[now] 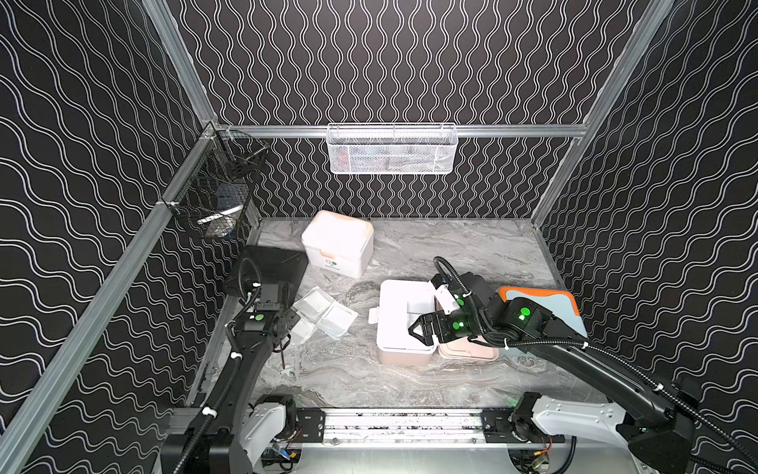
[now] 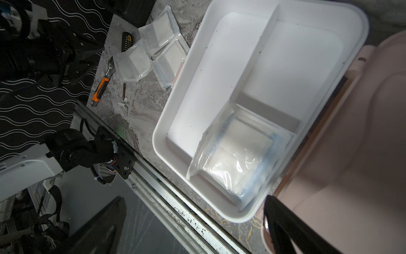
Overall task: Open first aid kits and take out gauze
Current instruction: Place the gauze at the center of the board, then pick up the gauze from the first aid kit.
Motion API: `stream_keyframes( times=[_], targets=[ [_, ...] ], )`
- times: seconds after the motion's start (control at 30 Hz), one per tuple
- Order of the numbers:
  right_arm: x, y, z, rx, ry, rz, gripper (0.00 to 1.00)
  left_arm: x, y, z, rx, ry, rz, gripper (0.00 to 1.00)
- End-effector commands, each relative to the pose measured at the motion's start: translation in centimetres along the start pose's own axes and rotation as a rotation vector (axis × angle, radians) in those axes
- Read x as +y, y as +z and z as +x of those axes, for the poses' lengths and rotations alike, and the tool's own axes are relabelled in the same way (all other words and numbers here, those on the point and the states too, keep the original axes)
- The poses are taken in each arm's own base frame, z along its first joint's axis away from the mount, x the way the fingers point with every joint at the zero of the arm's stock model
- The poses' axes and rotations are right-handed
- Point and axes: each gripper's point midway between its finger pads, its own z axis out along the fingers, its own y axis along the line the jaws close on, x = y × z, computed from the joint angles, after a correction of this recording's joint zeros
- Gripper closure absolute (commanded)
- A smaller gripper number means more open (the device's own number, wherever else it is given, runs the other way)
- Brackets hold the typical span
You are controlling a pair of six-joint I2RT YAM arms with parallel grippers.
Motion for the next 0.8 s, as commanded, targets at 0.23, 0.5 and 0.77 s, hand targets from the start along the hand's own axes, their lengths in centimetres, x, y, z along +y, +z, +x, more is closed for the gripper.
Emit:
stream_keyframes(
  times=[0.23,0.5,0.77],
  targets=[
    [-2.2,-3.9,-2.9,-0.228,0.061,0.131,0.00,-5.8,-6.4,0.4,0.041,0.216,0.270,0.01],
    [-5.5,-7.4,-3.6,-0.386,0.141,0.273,0.00,-13.2,-11.9,8.3,0.131,0.562,0.474,0.01],
    [-7.6,-8.5,-2.9,-0.402,0.188,0.370,0.00,-16.9,-18.0,19.1,0.105,0.904,0.558,0.12]
  ],
)
